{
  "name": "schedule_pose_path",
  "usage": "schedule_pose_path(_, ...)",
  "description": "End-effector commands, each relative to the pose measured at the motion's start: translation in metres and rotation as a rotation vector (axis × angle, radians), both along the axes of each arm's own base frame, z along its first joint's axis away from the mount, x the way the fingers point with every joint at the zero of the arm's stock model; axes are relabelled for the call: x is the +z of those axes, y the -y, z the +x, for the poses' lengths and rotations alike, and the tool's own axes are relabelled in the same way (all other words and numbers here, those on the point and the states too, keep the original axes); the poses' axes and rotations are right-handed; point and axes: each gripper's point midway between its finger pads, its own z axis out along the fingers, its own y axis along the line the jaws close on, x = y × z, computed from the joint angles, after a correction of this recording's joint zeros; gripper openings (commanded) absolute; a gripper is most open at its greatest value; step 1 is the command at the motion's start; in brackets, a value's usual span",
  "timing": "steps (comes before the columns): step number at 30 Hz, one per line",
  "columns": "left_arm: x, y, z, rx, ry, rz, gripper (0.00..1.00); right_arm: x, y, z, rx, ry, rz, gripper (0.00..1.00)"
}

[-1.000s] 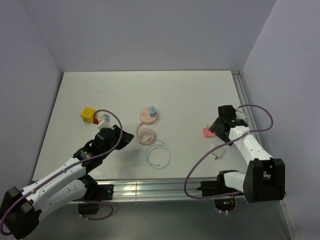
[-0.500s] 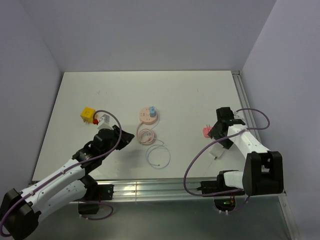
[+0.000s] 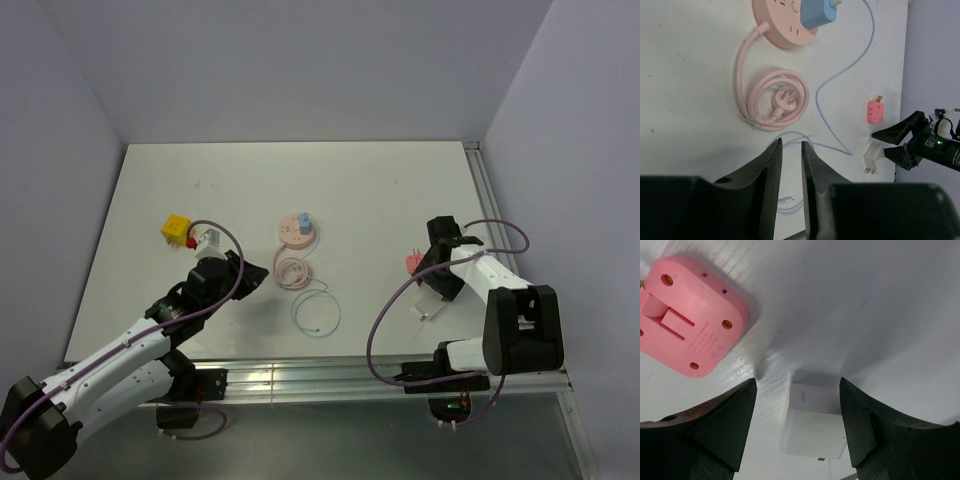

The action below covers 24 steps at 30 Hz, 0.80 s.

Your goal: Insert the plug

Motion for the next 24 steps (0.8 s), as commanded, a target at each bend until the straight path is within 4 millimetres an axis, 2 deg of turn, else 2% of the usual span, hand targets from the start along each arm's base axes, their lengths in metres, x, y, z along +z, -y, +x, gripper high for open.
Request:
schedule_pose_path(1, 0.019, 0.005, 0.007, 0.0, 0.052, -0.043, 0.27, -0.001, -0.01, 0.008, 0.048, 0.01, 0.031, 0.74)
schedule_pose_path(12, 0.019, 0.005, 0.006, 0.001, 0.053, -0.048, 0.27, 0.012, -0.032, 0.016, 0.128, 0.05, 0.029, 0.74)
schedule_pose_path(18, 0.019, 0.006, 0.006, -0.005, 0.054, -0.055, 0.27, 0.025, -0.08, 0.04, 0.349, 0.104, 0.11, 0.75)
schedule_pose_path(19, 0.019, 0.006, 0.006, -0.006, 0.055, -0.052, 0.27, 0.032, -0.087, 0.048, 0.368, 0.115, 0.101, 0.75)
schedule_pose_path(21, 0.02, 0.007, 0.006, -0.009, 0.053, -0.052, 0.26, 0.04, -0.087, 0.05, 0.373, 0.117, 0.042, 0.76)
schedule_pose_path(22, 0.02, 0.006, 0.006, -0.008, 0.054, -0.052, 0.26, 0.049, -0.095, 0.051, 0.396, 0.141, 0.03, 0.77)
schedule_pose_path(24, 0.023, 0.005, 0.005, -0.004, 0.062, -0.06, 0.27, 0.053, -0.088, 0.047, 0.374, 0.144, -0.004, 0.77)
